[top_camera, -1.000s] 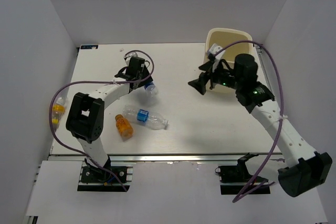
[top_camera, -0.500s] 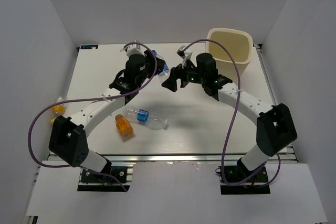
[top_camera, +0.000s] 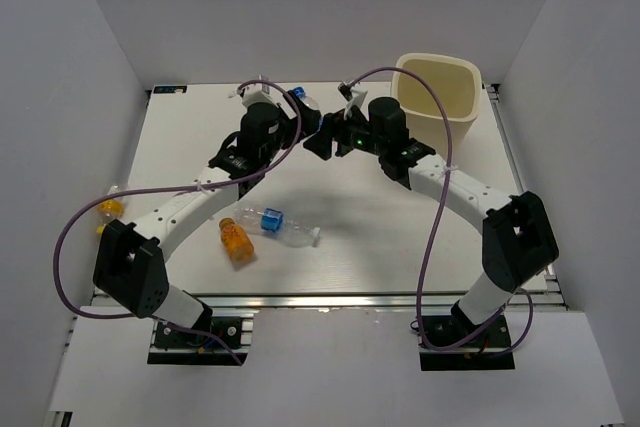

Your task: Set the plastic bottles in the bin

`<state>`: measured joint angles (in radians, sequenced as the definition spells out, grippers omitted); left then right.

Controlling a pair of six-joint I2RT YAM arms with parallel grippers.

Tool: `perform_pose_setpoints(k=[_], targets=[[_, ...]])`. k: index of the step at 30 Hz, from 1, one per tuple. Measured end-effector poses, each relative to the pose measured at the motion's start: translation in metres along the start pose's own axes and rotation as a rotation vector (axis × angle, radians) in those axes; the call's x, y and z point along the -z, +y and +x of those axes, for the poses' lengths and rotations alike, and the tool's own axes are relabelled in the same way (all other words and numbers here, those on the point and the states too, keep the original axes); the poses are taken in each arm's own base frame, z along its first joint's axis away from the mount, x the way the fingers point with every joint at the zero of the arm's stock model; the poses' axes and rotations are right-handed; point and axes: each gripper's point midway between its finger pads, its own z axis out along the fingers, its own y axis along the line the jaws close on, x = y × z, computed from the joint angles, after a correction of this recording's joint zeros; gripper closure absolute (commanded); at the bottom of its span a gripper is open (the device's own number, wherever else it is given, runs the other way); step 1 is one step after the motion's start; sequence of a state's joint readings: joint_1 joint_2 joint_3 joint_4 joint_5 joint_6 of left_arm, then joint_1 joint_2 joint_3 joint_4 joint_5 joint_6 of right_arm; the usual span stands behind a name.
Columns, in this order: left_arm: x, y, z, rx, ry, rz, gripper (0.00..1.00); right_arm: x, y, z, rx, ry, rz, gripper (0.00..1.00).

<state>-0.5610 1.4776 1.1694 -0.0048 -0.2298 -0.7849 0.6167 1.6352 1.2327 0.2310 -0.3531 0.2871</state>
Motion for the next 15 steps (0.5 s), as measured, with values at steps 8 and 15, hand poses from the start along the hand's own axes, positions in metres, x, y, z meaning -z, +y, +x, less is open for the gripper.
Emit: perform_pose_setpoints(k=[8, 15], targets=[[0.007, 0.049, -0.077, -0.019, -0.130, -0.187, 0.02, 0.052, -0.066, -0.052, 0.051, -0.068, 0.235, 0.85], [0.027, 0.169, -0.110, 0.078, -0.180, -0.475, 0.02, 0.151, -0.114, -0.150, 0.190, -0.251, 0.455, 0.73]])
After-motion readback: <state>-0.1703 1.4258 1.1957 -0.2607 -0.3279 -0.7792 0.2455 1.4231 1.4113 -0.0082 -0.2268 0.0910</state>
